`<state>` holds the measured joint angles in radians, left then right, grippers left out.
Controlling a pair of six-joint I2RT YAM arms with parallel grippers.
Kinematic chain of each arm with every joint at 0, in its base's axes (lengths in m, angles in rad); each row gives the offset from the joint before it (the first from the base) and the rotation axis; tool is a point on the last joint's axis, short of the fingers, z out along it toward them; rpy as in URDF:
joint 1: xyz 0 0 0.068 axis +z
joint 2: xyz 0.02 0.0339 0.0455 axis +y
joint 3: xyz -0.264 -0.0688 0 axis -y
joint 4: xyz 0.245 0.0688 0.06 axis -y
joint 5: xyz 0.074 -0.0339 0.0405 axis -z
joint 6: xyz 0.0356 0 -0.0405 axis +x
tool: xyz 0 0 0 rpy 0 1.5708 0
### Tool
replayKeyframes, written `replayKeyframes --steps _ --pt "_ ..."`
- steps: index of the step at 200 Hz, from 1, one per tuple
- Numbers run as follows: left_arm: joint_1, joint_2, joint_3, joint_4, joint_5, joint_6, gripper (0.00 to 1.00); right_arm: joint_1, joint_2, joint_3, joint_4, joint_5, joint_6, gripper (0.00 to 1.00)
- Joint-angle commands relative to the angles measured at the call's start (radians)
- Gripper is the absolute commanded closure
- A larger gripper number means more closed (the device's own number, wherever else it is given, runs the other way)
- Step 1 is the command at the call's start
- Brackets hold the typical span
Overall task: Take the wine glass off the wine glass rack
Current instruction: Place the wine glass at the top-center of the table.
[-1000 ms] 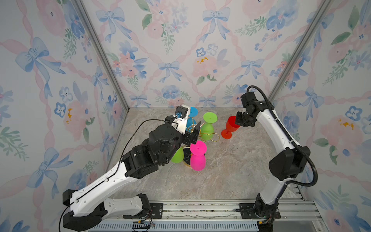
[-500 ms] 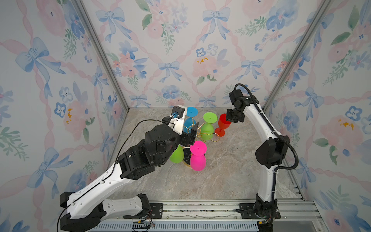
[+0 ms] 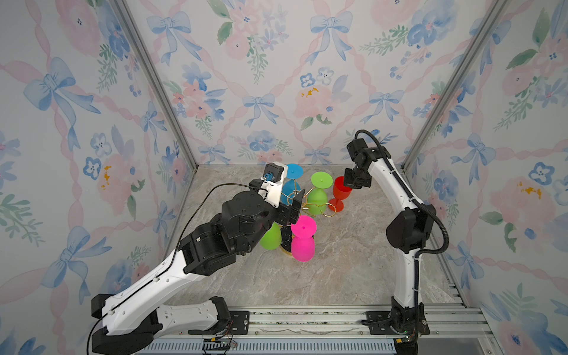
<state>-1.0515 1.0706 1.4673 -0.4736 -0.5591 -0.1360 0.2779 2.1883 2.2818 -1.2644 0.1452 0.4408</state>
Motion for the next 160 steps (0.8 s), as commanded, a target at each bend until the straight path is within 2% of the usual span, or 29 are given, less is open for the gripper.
replayKeyframes --steps 1,93,160 --pt "0.008 -0.007 0.014 -0.002 0.011 0.001 0.11 0.01 0.03 0.037 -0.014 0.018 0.001 0.95" --pt "0.007 -0.001 0.014 -0.003 0.041 0.001 0.1 -0.003 0.037 0.052 0.008 -0.015 0.012 0.82" --pt "0.009 0.011 -0.012 -0.002 0.053 0.002 0.1 -0.013 -0.075 0.056 0.02 -0.053 -0.053 0.52"
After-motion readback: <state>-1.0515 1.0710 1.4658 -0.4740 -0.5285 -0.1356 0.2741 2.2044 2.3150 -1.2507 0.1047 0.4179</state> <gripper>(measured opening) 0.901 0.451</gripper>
